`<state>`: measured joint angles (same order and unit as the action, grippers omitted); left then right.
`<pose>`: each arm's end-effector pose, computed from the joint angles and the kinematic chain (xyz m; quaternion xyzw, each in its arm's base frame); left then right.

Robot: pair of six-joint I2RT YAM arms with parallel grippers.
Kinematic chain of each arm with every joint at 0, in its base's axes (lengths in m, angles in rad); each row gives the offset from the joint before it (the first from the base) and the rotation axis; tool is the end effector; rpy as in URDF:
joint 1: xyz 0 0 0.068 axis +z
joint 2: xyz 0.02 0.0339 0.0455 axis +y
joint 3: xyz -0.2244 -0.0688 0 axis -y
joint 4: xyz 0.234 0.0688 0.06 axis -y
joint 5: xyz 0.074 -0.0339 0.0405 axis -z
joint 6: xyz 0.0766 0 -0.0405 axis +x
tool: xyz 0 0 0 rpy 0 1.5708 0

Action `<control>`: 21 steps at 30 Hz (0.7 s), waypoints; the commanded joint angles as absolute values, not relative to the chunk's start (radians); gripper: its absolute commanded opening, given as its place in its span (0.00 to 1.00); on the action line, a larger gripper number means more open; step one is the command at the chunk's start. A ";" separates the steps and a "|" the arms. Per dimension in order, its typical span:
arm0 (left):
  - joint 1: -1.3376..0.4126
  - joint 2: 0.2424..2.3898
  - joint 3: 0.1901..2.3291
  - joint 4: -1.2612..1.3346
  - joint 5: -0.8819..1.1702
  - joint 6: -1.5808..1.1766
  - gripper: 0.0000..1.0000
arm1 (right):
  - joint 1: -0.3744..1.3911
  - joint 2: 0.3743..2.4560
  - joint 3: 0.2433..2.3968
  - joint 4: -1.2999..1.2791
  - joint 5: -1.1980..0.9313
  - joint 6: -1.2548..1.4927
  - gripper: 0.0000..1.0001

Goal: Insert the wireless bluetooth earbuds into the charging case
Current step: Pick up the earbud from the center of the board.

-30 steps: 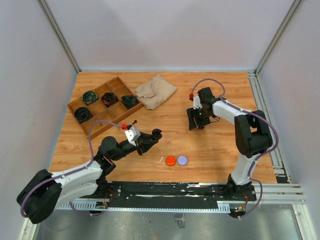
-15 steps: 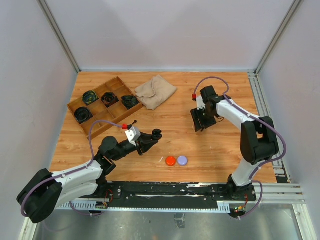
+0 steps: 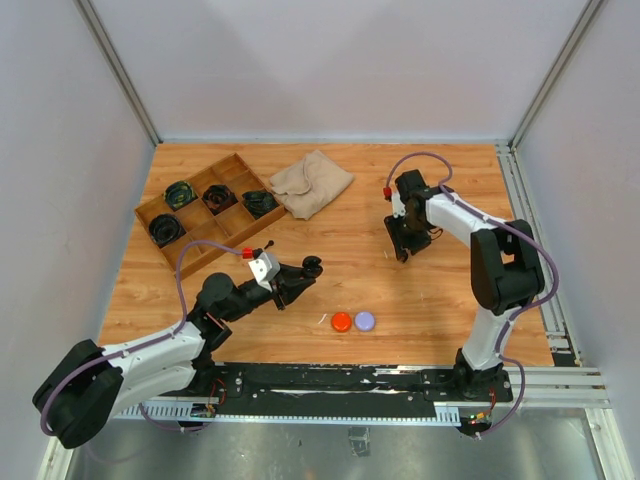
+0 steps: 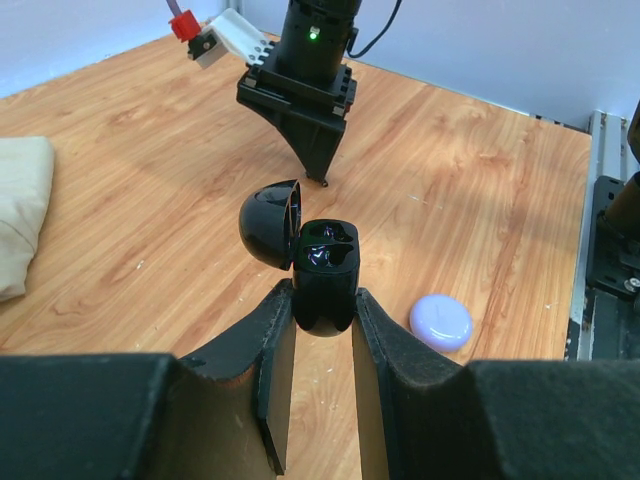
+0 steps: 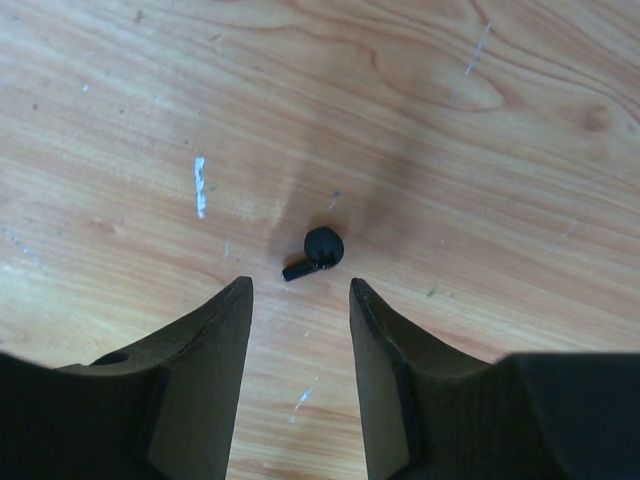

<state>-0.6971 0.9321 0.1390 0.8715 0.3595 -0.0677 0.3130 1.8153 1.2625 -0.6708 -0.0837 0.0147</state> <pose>0.1655 -0.1737 0.1804 0.3316 0.5945 -0.3822 0.6250 0.3369 0.1157 0.1181 -0.1534 0.9721 0.0688 0.1635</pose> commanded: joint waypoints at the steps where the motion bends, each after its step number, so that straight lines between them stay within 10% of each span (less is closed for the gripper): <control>1: -0.703 0.920 0.123 0.919 0.330 -0.073 0.00 | 0.293 1.866 1.304 -0.663 -0.058 0.028 0.43; 21: -0.702 0.950 0.136 0.914 0.330 -0.080 0.00 | 0.271 1.915 1.297 -0.614 -0.127 0.071 0.32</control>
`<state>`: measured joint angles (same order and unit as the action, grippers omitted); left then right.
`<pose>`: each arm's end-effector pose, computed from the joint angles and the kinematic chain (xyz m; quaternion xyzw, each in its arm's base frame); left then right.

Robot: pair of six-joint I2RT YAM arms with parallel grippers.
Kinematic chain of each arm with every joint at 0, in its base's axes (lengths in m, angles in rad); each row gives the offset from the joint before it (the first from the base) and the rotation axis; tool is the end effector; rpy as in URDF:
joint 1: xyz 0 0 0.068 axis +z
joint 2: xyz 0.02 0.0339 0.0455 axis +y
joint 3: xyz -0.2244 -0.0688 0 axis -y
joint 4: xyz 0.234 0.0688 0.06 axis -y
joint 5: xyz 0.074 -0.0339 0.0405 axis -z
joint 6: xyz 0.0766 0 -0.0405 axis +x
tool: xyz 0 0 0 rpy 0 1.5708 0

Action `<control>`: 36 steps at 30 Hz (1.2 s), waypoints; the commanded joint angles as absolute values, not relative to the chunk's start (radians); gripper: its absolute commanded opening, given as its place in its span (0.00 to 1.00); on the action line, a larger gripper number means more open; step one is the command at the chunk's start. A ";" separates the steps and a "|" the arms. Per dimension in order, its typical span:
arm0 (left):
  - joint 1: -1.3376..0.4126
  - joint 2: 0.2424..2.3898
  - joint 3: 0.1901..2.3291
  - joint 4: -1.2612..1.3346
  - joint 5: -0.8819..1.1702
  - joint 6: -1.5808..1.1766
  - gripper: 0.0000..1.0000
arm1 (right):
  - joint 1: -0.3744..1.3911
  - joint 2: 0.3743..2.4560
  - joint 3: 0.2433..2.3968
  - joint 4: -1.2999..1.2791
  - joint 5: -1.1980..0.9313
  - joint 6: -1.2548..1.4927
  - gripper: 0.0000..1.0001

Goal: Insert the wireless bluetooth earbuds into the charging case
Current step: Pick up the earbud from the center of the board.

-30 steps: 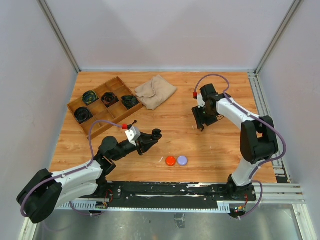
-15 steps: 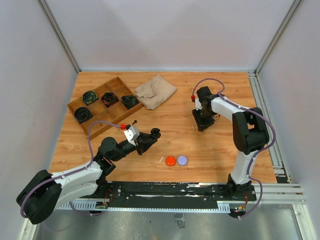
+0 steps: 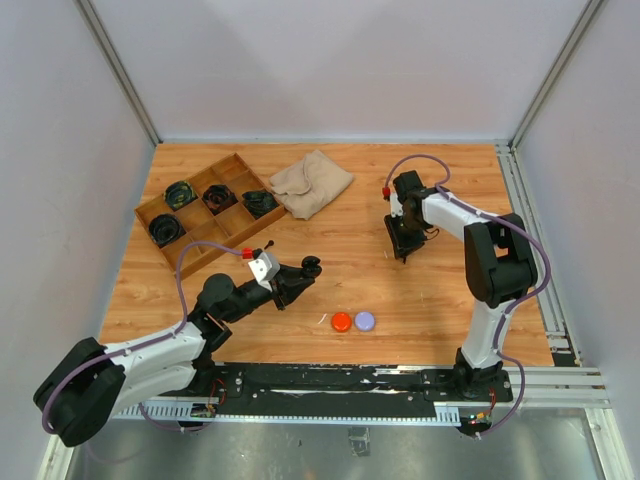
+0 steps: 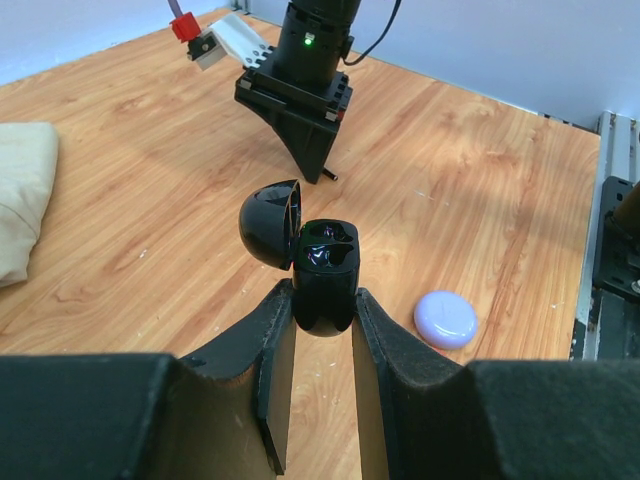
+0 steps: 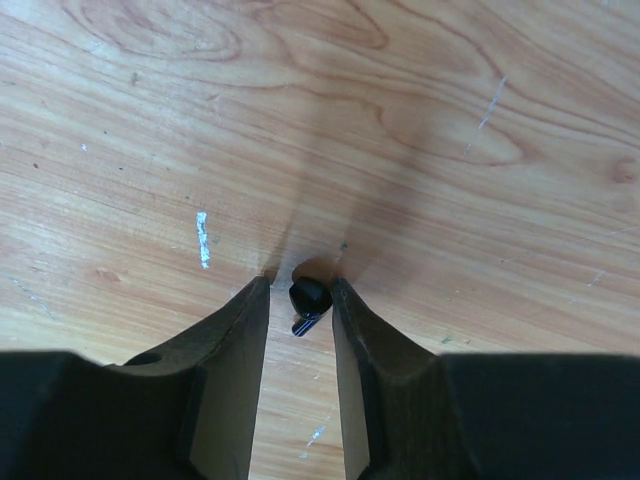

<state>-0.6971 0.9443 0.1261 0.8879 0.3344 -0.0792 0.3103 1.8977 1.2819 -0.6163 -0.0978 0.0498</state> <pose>0.1665 -0.1722 0.1757 0.3204 0.6037 -0.3780 0.6245 0.3478 0.1194 0.0981 -0.1360 0.9751 0.0775 0.1570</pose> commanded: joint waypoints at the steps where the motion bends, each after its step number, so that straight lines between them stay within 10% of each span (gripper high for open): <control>1: -0.702 0.950 0.137 0.913 0.331 -0.080 0.00 | 0.272 1.913 1.297 -0.617 -0.127 0.071 0.32; 36: -0.702 0.882 0.096 1.011 0.261 -0.115 0.00 | 0.440 1.584 1.276 -0.614 -0.070 0.060 0.09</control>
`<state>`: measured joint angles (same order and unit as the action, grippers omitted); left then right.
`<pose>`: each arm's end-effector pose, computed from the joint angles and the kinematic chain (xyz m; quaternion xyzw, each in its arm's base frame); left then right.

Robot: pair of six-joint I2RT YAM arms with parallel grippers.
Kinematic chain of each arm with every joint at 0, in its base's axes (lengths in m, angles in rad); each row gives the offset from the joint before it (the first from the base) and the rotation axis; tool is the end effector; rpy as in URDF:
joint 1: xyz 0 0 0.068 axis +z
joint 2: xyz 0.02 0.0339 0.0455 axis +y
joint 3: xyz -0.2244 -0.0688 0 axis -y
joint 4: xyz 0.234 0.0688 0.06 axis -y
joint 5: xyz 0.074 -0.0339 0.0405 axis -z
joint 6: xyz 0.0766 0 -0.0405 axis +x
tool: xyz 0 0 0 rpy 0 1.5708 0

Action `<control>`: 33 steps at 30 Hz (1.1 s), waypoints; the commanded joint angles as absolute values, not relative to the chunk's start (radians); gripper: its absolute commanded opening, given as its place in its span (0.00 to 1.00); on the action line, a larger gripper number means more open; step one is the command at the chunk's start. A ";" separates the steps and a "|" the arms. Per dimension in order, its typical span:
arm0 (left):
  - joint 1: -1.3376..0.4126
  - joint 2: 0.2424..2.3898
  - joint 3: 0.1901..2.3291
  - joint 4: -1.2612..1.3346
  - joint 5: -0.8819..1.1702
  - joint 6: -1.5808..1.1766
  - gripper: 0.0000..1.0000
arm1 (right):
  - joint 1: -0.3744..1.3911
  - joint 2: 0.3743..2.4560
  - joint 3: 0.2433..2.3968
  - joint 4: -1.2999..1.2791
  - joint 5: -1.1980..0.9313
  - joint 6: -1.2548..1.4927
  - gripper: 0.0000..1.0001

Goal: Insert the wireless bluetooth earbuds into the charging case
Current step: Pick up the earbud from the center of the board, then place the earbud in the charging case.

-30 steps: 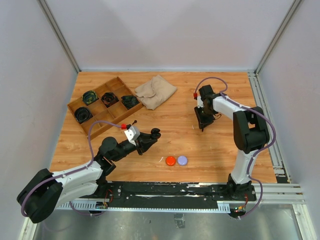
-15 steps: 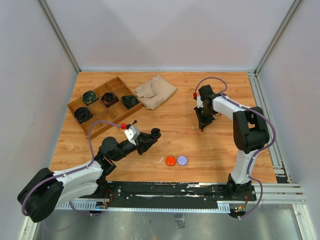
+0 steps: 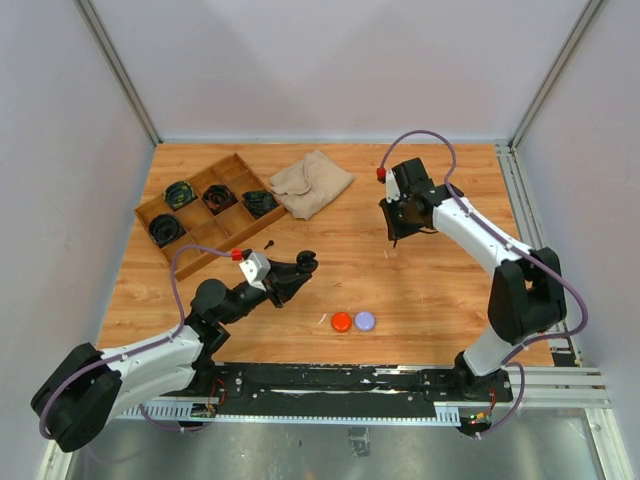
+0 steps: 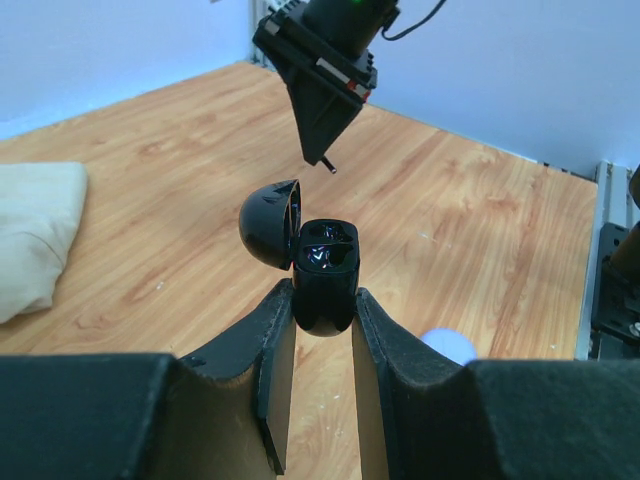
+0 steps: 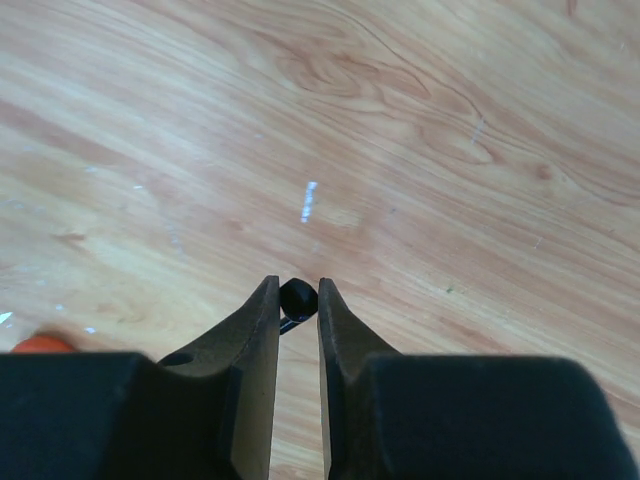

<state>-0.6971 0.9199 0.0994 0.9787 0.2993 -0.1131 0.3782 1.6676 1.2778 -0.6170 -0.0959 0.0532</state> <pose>0.1640 -0.1668 0.1850 0.2934 0.5820 -0.3854 0.6532 0.3330 0.1402 0.1764 -0.1684 0.9446 0.1045 0.2617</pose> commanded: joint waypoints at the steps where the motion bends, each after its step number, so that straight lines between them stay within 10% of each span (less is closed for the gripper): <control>1: -0.702 0.875 0.097 1.008 0.255 -0.117 0.00 | 0.457 1.563 1.278 -0.609 -0.066 0.062 0.09; 33: -0.701 0.916 0.144 1.166 0.275 -0.253 0.00 | 0.770 1.054 1.033 -0.096 -0.242 0.037 0.01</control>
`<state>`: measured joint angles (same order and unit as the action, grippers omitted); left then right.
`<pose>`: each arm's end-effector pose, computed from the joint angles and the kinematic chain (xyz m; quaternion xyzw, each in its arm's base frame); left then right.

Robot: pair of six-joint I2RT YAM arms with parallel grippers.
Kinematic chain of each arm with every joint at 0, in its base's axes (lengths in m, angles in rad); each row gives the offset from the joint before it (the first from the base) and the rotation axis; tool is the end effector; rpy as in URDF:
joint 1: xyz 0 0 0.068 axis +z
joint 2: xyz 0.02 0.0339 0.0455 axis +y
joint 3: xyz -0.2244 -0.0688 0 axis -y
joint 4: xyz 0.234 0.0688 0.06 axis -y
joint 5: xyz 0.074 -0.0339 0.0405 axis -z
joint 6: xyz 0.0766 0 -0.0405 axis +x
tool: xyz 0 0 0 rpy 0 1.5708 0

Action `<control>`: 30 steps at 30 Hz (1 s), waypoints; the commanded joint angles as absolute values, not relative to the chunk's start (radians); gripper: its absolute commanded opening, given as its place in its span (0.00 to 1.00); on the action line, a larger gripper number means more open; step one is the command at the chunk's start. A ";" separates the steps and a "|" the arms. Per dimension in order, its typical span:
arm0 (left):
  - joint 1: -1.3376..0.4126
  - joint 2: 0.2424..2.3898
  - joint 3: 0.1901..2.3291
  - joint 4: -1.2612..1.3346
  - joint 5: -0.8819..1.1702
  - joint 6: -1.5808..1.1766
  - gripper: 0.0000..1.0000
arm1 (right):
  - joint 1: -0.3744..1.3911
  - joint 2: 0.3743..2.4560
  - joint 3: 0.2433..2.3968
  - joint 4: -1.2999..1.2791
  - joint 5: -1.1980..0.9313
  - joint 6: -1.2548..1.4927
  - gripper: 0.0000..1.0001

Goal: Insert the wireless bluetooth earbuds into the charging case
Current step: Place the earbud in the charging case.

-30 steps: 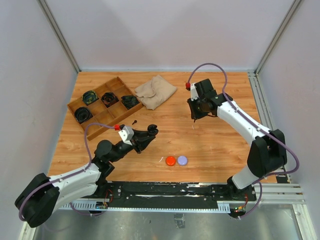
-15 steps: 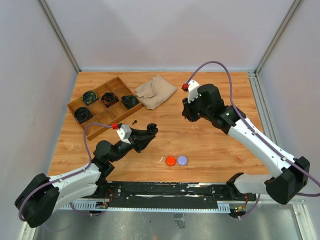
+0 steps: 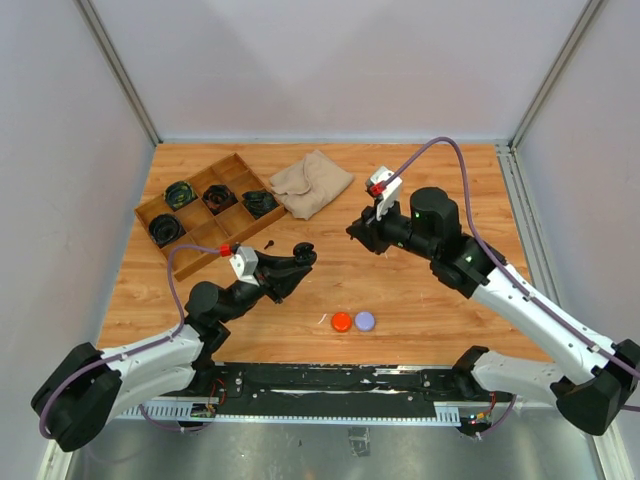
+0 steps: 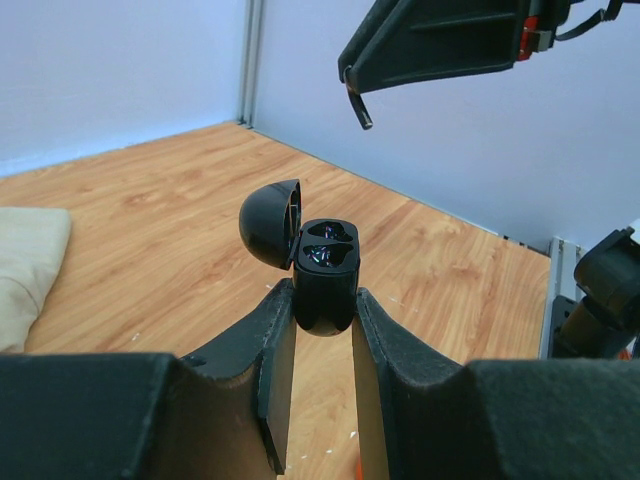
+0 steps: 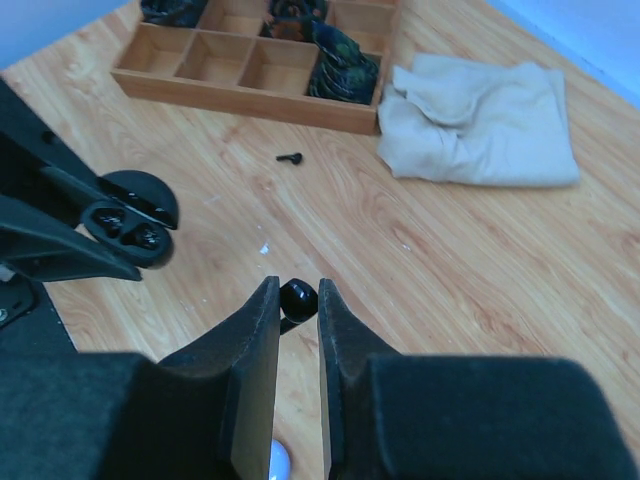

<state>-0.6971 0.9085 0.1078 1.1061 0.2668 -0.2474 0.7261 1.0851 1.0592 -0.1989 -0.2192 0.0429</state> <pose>0.1626 -0.1625 0.2087 0.2352 0.5474 -0.4336 0.6760 0.2101 0.2088 0.3327 -0.3246 0.7095 0.3117 0.5423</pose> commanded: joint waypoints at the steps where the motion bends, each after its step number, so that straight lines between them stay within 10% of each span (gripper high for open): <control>1: -0.701 0.919 0.148 1.168 0.275 -0.253 0.00 | 0.782 1.049 1.027 -0.076 -0.239 0.035 0.01; 30: -0.701 0.970 0.191 1.220 0.353 -0.314 0.00 | 0.963 1.050 0.879 0.267 -0.263 -0.063 0.01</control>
<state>-0.6971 0.9672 0.1612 1.1610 0.3351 -0.3023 0.9405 1.0405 0.8917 0.2081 -0.2394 -0.0292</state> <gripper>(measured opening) 0.304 0.186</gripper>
